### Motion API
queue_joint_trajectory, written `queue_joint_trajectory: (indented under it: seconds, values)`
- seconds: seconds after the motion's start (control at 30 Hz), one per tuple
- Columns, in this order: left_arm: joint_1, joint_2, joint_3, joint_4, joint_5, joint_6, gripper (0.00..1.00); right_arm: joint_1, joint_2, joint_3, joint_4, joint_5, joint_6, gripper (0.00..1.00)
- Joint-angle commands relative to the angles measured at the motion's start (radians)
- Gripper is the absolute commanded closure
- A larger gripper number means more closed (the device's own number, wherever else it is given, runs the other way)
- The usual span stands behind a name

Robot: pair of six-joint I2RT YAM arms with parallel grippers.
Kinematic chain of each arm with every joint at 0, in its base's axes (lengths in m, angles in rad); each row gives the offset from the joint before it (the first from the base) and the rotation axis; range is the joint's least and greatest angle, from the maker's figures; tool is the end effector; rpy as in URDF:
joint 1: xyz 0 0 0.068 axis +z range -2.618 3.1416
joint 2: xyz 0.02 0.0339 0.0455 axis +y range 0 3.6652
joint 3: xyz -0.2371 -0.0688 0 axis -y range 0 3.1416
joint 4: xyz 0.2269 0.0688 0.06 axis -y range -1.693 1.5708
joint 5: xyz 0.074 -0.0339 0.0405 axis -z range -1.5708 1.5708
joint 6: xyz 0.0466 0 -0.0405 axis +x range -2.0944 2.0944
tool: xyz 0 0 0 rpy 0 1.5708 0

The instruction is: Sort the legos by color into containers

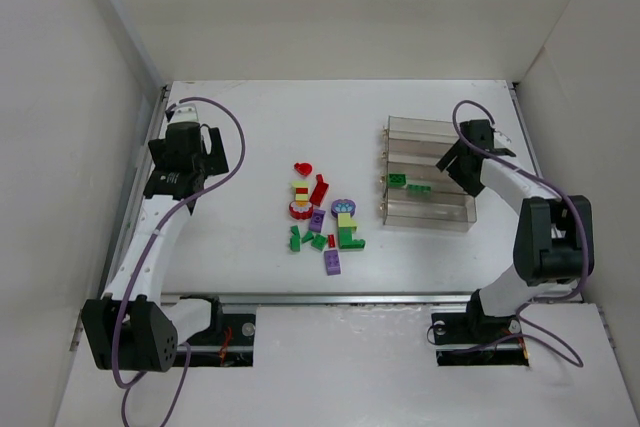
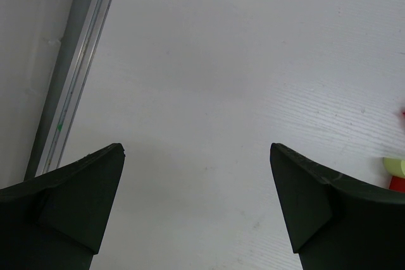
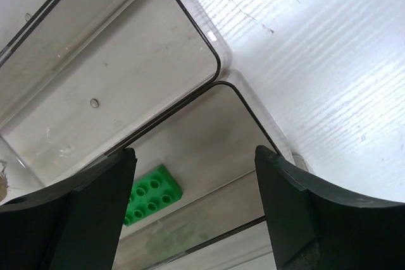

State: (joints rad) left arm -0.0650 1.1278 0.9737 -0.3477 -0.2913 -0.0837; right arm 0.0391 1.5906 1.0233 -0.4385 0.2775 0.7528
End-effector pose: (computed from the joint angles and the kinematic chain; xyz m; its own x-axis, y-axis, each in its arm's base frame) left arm 0.2561 -0.0033 0.2951 -0.4625 -0.0501 -0.8852 -0.2285 0.9714 0.0644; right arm 0.3122 -0.0006 0.1789 -0.5414 0.6369 -0.5489 0.6565 0.7281 0.1972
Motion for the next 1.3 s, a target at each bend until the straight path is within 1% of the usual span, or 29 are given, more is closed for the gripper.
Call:
queue_joint_trajectory:
  seconds: [0.0,0.17,0.23,0.3,0.37,0.47,0.53,0.63,0.67,0.7,0.73,0.77,0.8,0.83,0.87,0.9,0.93,0.97,1.0,1.03,1.07,1.1,1.13,1.2,1.23,1.27]
  values:
    - [0.004,-0.033,-0.010,0.023,-0.009,0.007,0.00,-0.022,0.020,0.027,0.076,-0.021,-0.105,0.19]
    - [0.004,-0.033,-0.020,0.023,-0.009,0.007,0.00,-0.022,0.052,0.060,0.122,-0.043,-0.177,0.20]
    - [0.004,-0.033,-0.020,0.023,-0.009,0.007,0.00,-0.022,0.064,0.089,0.123,-0.032,-0.188,0.20]
    - [0.004,-0.033,-0.020,0.023,-0.009,0.007,0.00,-0.022,0.077,0.113,0.100,-0.049,-0.210,0.23]
    - [0.004,-0.033,-0.020,0.023,-0.009,0.007,0.00,-0.022,0.077,0.113,0.110,-0.121,-0.210,0.24]
    - [0.004,-0.023,-0.020,0.023,-0.009,0.007,0.00,-0.022,-0.006,0.061,0.151,-0.176,-0.194,0.24]
    - [0.004,-0.023,-0.010,0.023,-0.009,0.007,0.00,-0.022,-0.092,0.011,0.211,-0.187,-0.194,0.24]
    - [0.004,-0.014,-0.010,0.023,-0.009,0.007,0.00,0.016,-0.184,0.011,0.221,-0.187,-0.289,0.24]
    - [0.004,-0.014,-0.010,0.023,0.000,0.007,0.00,0.037,-0.205,0.011,0.221,-0.187,-0.321,0.20]
    - [0.004,-0.014,-0.010,0.023,0.000,0.007,0.00,0.100,-0.227,0.026,0.221,-0.178,-0.355,0.17]
    - [0.004,-0.014,-0.010,0.023,0.000,0.007,0.00,0.137,-0.266,0.044,0.195,-0.178,-0.425,0.12]
    - [0.004,-0.014,-0.010,0.023,0.000,0.007,0.00,0.175,-0.280,0.053,0.178,-0.178,-0.464,0.00]
    - [0.004,-0.014,-0.010,0.023,0.000,0.007,0.00,0.261,-0.291,0.064,0.158,-0.178,-0.504,0.00]
    - [0.004,-0.005,-0.010,0.032,0.000,0.007,0.00,0.304,-0.291,0.084,0.099,-0.190,-0.548,0.00]
    - [0.004,-0.005,-0.010,0.032,0.000,0.007,0.00,0.349,-0.291,0.093,0.060,-0.213,-0.640,0.00]
    - [0.004,-0.005,-0.010,0.032,0.000,0.007,0.00,0.388,-0.291,0.093,0.020,-0.240,-0.680,0.00]
    - [0.004,-0.005,-0.021,0.032,0.009,0.007,0.00,0.477,-0.281,0.093,-0.017,-0.279,-0.714,0.00]
    - [0.004,-0.005,-0.021,0.032,0.009,0.007,0.00,0.525,-0.265,0.093,-0.076,-0.279,-0.755,0.00]
    - [0.004,-0.005,-0.021,0.041,0.009,0.007,0.00,0.571,-0.256,0.083,-0.100,-0.279,-0.771,0.00]
    - [0.004,-0.005,-0.021,0.041,0.021,0.007,0.00,0.658,-0.245,0.083,-0.121,-0.279,-0.783,0.00]
    - [0.004,-0.005,-0.021,0.041,0.021,0.007,0.00,0.695,-0.232,0.068,-0.152,-0.270,-0.793,0.01]
    - [0.004,-0.005,-0.021,0.041,0.044,0.019,0.00,0.725,-0.197,0.067,-0.152,-0.270,-0.793,0.05]
    - [0.004,-0.005,-0.021,0.041,0.053,0.019,0.00,0.761,-0.175,0.078,-0.173,-0.302,-0.811,0.09]
    - [0.004,-0.005,-0.030,0.041,0.063,0.028,0.00,0.794,-0.111,0.106,-0.186,-0.311,-0.836,0.13]
    - [0.004,-0.005,-0.030,0.041,0.073,0.029,0.00,0.804,-0.087,0.106,-0.186,-0.311,-0.836,0.21]
    - [0.004,-0.005,-0.030,0.041,0.073,0.029,0.00,0.820,-0.063,0.119,-0.198,-0.325,-0.848,0.24]
